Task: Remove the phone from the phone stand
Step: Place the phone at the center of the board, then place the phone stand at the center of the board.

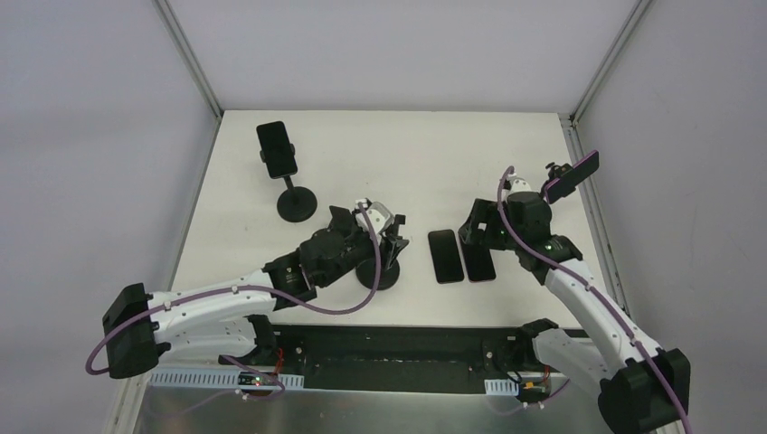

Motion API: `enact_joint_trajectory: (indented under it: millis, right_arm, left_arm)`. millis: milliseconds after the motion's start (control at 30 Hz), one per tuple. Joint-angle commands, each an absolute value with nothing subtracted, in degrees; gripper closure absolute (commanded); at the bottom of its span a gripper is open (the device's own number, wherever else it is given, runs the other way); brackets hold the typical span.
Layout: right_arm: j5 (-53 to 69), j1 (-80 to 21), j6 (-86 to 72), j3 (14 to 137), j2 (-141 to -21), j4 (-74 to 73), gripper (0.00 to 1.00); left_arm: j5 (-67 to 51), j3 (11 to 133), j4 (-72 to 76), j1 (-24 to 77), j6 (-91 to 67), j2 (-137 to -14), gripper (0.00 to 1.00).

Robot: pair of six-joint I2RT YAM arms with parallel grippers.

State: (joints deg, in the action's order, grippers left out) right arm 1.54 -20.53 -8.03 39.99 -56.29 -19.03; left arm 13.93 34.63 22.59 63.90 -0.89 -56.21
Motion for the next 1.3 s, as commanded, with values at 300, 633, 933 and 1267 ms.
enact_joint_trajectory:
  millis: [300, 633, 933, 1267]
  right_arm:
    - [11.73, -20.65, -14.41, 35.21, -36.22, -22.44, 0.04]
    - [9.87, -20.61, -26.94, 41.13, -37.13, -31.5, 0.01]
    - [13.87, -20.58, -30.15, 39.6, -35.88, -35.13, 0.01]
    - [10.74, -20.64, -32.92, 37.35, -31.52, -36.38, 0.0]
  left_arm:
    - [3.41, 54.28, 24.12, 51.79, 3.61, -72.81, 1.0]
    - [-4.99, 70.16, 29.08, 42.29, -3.94, -89.08, 1.0]
    - [-5.45, 83.1, 30.18, 39.18, -3.52, -102.66, 1.0]
    - [-5.32, 95.28, 30.23, 37.19, -2.92, -111.76, 1.0]
